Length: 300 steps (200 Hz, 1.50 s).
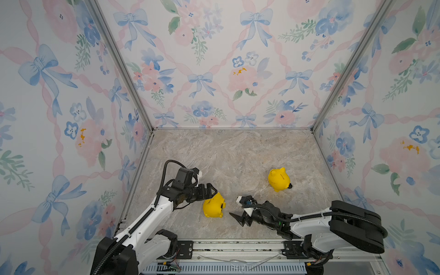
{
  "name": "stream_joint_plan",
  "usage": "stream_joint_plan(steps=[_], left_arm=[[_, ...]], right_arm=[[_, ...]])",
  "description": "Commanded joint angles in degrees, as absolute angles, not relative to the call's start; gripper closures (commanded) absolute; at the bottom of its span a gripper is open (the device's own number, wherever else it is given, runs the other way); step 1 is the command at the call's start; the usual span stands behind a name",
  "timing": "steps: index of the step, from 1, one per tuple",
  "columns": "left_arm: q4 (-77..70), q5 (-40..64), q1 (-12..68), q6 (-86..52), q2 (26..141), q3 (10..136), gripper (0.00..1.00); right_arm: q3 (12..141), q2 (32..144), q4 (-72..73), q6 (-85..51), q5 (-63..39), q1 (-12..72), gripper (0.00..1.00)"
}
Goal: Open piggy banks
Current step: Open the lid on the piggy bank.
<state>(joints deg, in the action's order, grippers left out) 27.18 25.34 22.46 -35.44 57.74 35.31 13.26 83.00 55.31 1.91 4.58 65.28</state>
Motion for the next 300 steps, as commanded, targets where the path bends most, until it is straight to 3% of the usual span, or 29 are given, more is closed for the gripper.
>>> stream_joint_plan(steps=[1,41,118,180,212,247,300], left_arm=[[29.96,25.2,24.1,-37.51,55.78,34.33,0.02],[30.39,23.64,26.49,-38.36,55.89,34.19,0.02],[30.55,21.01,29.24,-38.28,59.59,34.46,0.02],[30.5,18.73,29.88,-38.99,61.98,34.0,0.03],[29.12,17.5,29.9,-39.29,62.6,33.18,0.07],[24.85,17.48,29.9,-39.29,63.06,30.79,0.13],[21.53,18.46,30.13,-39.02,63.62,29.09,0.13]], right_arm=[[11.16,88.25,66.35,5.12,2.28,64.79,0.19],[11.97,98.83,80.23,5.42,0.19,64.77,0.21],[17.4,103.23,77.96,3.54,2.78,66.45,0.25],[18.08,105.67,80.27,6.71,1.29,67.67,0.5],[19.7,107.6,80.33,7.5,2.4,67.59,0.57],[20.86,108.8,80.33,7.71,3.38,66.91,0.6],[21.6,108.72,80.33,6.76,0.71,65.96,0.61]])
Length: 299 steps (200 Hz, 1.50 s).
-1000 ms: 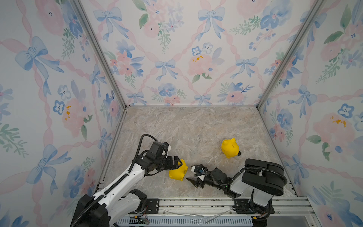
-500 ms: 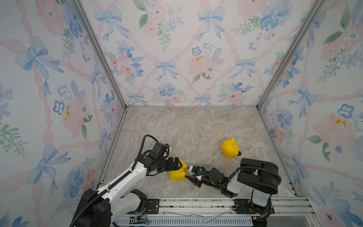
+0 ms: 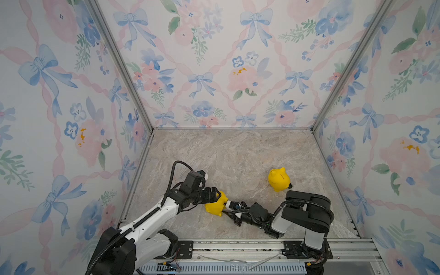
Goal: Open piggy banks
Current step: Open the lid on the piggy bank.
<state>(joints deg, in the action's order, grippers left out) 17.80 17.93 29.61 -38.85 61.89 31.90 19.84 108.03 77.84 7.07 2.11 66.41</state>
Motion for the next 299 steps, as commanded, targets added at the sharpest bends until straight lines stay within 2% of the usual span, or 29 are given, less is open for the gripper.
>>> stream_joint_plan(steps=[1,28,124,195,244,299], left_arm=[[21.53,18.46,30.14,-39.02,63.63,29.14,0.13],[21.52,17.86,30.48,-39.6,63.63,28.77,0.13],[21.09,14.78,31.03,-42.81,58.47,25.92,0.13],[20.9,13.71,31.09,-43.83,56.28,25.01,0.13],[20.05,14.01,31.07,-44.12,55.21,24.07,0.13],[18.5,14.44,31.12,-44.74,54.47,22.6,0.13]], right_arm=[[21.61,108.76,80.33,6.67,0.7,65.94,0.61],[22.58,109.6,80.4,5.4,1.0,65.79,0.62],[22.4,106.87,80.44,1.7,-0.58,65.08,0.73],[22.24,105.29,80.36,1.13,-0.99,67.45,0.75],[23.88,107.99,80.42,-0.07,-0.58,67.68,0.76],[24.88,108.82,80.39,-2.98,-1.42,67.17,0.87]])
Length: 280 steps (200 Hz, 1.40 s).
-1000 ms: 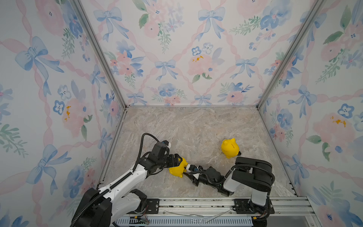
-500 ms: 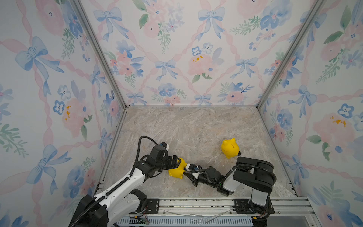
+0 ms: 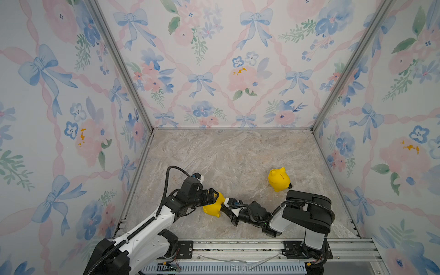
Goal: Open piggy banks
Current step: Open the lid on the piggy bank.
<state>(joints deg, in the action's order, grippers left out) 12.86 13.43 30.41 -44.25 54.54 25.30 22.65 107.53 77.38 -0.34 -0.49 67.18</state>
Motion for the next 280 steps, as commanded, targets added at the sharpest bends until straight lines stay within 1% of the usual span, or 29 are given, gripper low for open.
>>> stream_joint_plan(steps=[1,23,56,85,104,119,139,162,224,253,280], left_arm=[[18.48,14.43,31.11,-44.78,54.39,22.64,0.13],[18.53,14.24,31.18,-45.05,53.28,22.39,0.13],[18.37,14.29,31.12,-45.48,52.44,21.74,0.13],[16.6,14.92,31.11,-46.27,51.97,20.17,0.13],[16.1,15.23,31.25,-46.58,52.17,19.38,0.13],[15.7,15.21,31.32,-46.93,51.75,18.91,0.13],[15.27,15.03,31.33,-47.11,51.31,18.54,0.13],[15.21,15.13,31.35,-47.11,51.59,18.55,0.13],[15.13,15.04,31.42,-47.45,50.9,18.15,0.13],[15.12,14.44,31.42,-47.68,50.38,18.01,0.13],[15.12,14.32,31.34,-47.29,50.74,18.3,0.13]], right_arm=[[24.88,108.9,80.41,-3.03,-1.5,67.16,0.87],[25.65,110.12,80.43,-5.22,-2.64,66.25,0.89],[26.56,112.3,80.33,-9.5,-1.71,65.18,0.85],[27.74,113.38,80.42,-10.71,-3.23,64.69,0.83],[28.29,113.51,80.42,-10.3,-4.06,64.6,0.86],[28.61,113.4,80.36,-9.46,-4.6,64.6,0.91],[29.18,113.07,80.45,-7.08,-4.48,64.95,0.94],[29.68,112.99,80.36,-2.51,-2.51,65.8,1.0],[30.15,113.82,80.33,11.32,2.63,67.64,1.0],[30.1,114.08,80.33,20.04,3.34,68.89,1.0],[30.27,113.77,80.33,24.95,3.54,69.72,1.0]])
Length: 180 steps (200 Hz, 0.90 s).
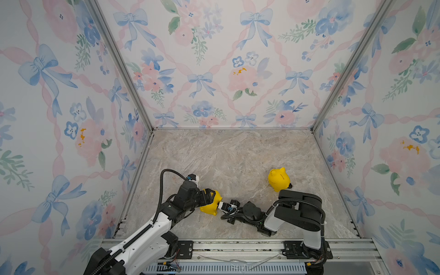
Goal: Open piggy banks
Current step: Open the lid on the piggy bank.
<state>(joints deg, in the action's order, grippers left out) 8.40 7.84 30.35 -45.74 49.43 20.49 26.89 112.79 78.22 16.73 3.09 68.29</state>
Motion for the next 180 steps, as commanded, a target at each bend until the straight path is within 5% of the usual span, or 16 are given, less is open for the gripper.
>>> stream_joint_plan(steps=[1,98,180], left_arm=[[15.16,14.32,31.32,-47.29,50.77,18.29,0.13],[14.72,13.79,31.23,-46.75,51.62,18.54,0.13],[14.68,13.03,31.14,-46.76,52.15,18.27,0.13]], right_arm=[[30.34,113.79,80.33,25.22,3.66,69.8,1.0],[34.94,118.32,80.36,50.02,22.26,77.82,1.0],[34.35,117.72,80.42,59.03,28.42,80.64,1.0]])
